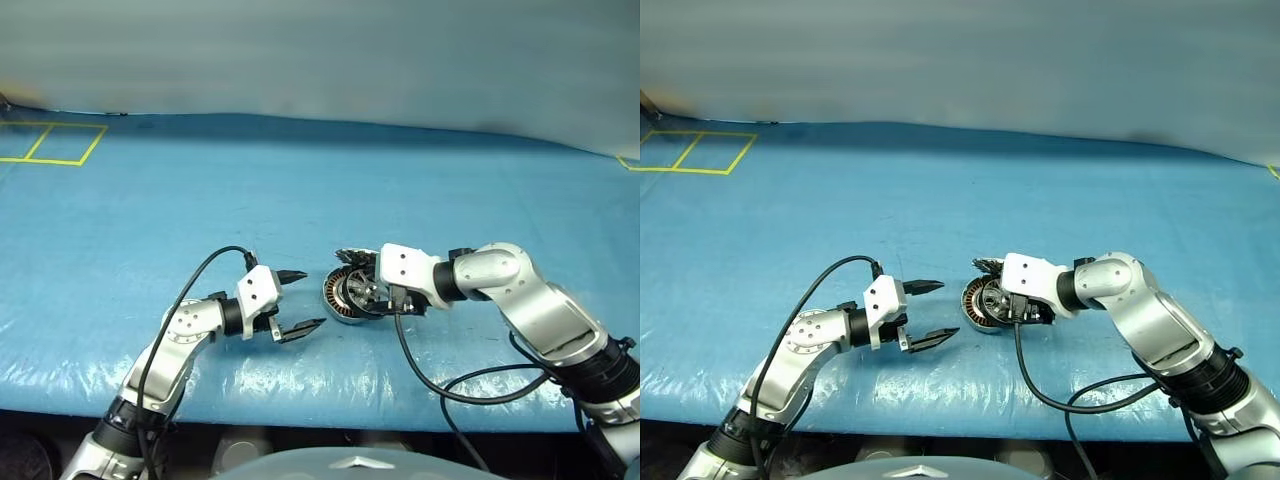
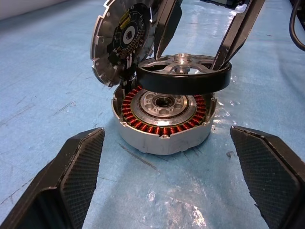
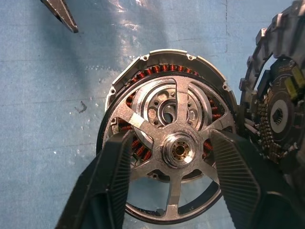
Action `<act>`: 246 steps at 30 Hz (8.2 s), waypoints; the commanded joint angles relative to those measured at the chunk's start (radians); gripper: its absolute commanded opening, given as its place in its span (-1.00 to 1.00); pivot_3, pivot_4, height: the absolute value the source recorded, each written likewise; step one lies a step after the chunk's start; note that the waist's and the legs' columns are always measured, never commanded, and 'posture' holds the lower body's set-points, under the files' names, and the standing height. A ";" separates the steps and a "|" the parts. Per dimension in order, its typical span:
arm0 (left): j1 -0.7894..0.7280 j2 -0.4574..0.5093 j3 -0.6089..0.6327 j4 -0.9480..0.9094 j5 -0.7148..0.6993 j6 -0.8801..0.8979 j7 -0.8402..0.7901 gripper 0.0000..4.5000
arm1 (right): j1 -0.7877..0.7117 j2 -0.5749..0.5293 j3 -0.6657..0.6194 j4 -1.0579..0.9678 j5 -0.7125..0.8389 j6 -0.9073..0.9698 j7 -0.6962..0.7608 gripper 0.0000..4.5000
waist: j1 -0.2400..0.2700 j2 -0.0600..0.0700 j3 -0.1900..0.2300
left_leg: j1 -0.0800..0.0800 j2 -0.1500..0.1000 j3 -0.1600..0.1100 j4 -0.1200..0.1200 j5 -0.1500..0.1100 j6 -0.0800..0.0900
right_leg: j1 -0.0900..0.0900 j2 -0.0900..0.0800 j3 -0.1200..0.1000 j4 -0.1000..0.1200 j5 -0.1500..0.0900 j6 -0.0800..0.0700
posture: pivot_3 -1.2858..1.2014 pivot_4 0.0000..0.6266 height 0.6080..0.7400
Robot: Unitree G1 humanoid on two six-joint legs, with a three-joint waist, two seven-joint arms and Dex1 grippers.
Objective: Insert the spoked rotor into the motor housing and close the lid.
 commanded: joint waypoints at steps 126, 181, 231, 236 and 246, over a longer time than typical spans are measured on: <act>-0.122 -0.075 0.167 0.060 -0.155 0.050 0.079 1.00 | 0.292 0.393 -0.100 0.120 0.105 -0.124 -0.412 -0.98 | -0.017 -0.002 -0.002 | 0.002 0.001 0.000 0.000 0.000 0.000 | 0.002 0.001 0.000 0.000 0.002 0.004 | 0.03 -0.52 1.00; -0.539 -0.154 -0.200 0.686 0.192 -0.363 -0.456 -0.99 | 0.684 0.402 -0.469 -0.385 0.336 -0.057 -0.661 -1.00 | -0.003 -0.001 -0.001 | 0.000 -0.001 -0.001 0.001 0.000 0.000 | 0.002 0.002 0.001 0.000 0.000 0.001 | 0.03 -0.52 1.00; 0.046 0.057 0.141 -0.110 -0.143 0.084 -0.007 -1.00 | 0.364 0.375 -0.187 -0.056 0.117 -0.195 -0.516 0.99 | -0.014 0.000 0.000 | 0.000 0.001 0.000 -0.001 0.000 0.000 | -0.001 0.001 0.000 0.000 -0.001 -0.001 | 0.03 -0.52 1.00; 0.034 0.054 0.133 -0.099 -0.140 0.085 -0.008 -1.00 | 0.384 0.368 -0.154 -0.096 0.164 -0.161 -0.460 0.99 | -0.014 0.000 0.000 | 0.000 0.001 0.000 -0.002 0.000 0.000 | -0.001 0.001 0.000 0.000 -0.001 -0.001 | 0.03 -0.52 1.00; 0.030 0.054 0.120 -0.088 -0.124 0.077 -0.001 -1.00 | 0.397 0.382 -0.126 0.019 0.095 -0.188 -0.496 0.99 | -0.014 0.000 0.000 | 0.000 0.001 0.000 -0.001 0.000 0.000 | -0.001 0.001 0.000 0.000 -0.001 -0.001 | 0.03 -0.52 1.00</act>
